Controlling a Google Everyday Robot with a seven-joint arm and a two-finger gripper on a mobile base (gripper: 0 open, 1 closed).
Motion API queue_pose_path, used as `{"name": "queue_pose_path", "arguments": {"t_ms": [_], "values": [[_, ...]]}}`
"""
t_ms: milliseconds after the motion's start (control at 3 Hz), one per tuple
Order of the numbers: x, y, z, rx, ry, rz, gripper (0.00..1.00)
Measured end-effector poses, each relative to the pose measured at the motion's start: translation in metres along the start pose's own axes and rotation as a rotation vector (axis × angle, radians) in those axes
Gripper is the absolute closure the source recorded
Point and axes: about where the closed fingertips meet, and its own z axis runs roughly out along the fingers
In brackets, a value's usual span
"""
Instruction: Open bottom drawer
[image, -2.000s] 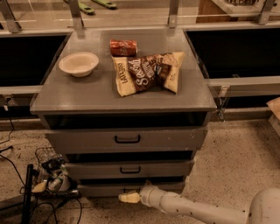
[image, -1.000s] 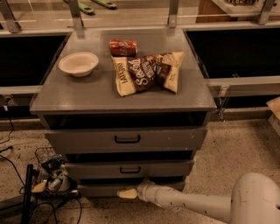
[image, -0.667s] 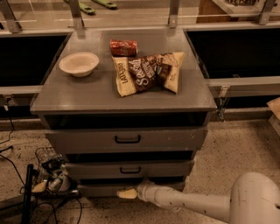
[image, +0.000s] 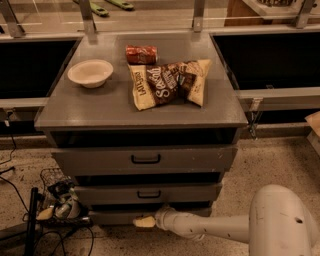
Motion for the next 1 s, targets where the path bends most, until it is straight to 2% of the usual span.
{"name": "queue_pose_path", "arguments": {"t_ms": [333,667,1000], "values": [[0.005,0.005,0.009,-0.045,0.019,0.013,0.00],[0.019,0.022,0.017,-0.112,0.044,0.026,0.00],[0.019,0.022,0.017,-0.113,0.044,0.026,0.00]]}}
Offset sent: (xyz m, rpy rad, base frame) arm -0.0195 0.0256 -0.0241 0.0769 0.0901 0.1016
